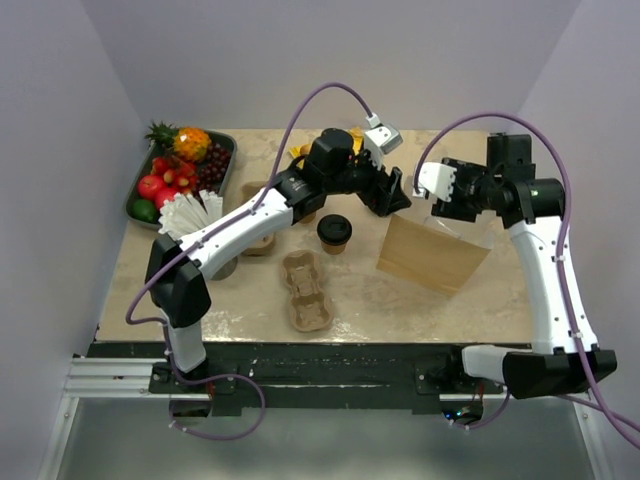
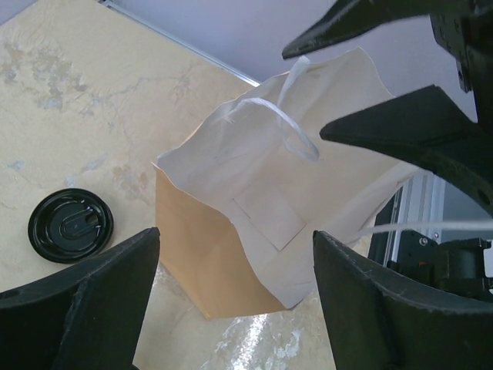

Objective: Pack the takeout coffee

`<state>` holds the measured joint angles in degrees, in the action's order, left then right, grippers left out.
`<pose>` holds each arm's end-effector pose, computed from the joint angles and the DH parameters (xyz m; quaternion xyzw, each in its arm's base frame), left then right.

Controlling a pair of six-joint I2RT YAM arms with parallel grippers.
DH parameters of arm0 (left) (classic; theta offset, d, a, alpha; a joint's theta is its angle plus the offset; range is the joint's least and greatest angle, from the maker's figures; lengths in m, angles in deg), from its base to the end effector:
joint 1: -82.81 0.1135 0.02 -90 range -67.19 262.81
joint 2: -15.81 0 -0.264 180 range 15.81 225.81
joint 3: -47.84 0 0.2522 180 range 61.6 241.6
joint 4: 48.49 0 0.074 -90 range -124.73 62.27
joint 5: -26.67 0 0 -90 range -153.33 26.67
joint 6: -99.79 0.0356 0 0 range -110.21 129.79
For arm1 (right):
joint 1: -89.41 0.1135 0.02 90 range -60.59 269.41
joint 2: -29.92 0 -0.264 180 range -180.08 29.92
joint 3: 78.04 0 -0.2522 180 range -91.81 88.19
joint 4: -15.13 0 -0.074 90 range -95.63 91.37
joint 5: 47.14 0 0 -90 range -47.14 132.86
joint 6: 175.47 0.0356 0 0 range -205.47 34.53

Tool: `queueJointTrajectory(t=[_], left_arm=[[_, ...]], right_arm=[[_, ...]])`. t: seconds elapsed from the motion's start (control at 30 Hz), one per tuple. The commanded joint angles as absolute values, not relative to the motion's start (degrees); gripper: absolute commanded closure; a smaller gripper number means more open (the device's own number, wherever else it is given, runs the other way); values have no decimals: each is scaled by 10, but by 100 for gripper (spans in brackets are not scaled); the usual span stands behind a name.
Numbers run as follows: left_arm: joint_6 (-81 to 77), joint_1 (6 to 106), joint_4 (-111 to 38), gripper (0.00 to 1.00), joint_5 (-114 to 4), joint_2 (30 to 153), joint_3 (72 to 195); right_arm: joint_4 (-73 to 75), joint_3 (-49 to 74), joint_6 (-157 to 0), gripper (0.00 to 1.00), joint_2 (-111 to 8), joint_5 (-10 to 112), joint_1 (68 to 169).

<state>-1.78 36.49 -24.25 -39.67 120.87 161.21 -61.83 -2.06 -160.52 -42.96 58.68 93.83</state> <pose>0.2940 -0.3286 0.3756 0.3512 0.7088 -0.4285 0.4367 0.2321 0.0277 0.4186 -0.6265 0.6727 -0.1113 0.3777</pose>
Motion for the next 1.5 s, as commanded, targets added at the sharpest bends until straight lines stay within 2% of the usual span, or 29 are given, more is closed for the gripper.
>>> queueJointTrajectory(t=[0.0,0.27,0.4,0.7,0.9,1.17,1.47], left_arm=[[-32,361,-274,16,-386,1217,1645],[-29,360,-272,15,-384,1229,1644],[-30,359,-273,15,-382,1233,1646],[-27,357,-266,15,-392,1241,1647],[-32,357,-266,15,-392,1242,1646],[-33,357,-267,15,-392,1244,1652],[-33,357,-266,15,-392,1243,1645]], right_arm=[[-576,29,-1609,36,-393,614,936],[-453,139,-1581,30,-315,621,937],[-325,193,-1544,30,-277,605,937],[-217,175,-1418,35,-281,559,936],[-265,122,-1384,36,-318,583,936],[-438,76,-1432,25,-332,654,936],[-532,26,-1453,23,-353,647,935]])
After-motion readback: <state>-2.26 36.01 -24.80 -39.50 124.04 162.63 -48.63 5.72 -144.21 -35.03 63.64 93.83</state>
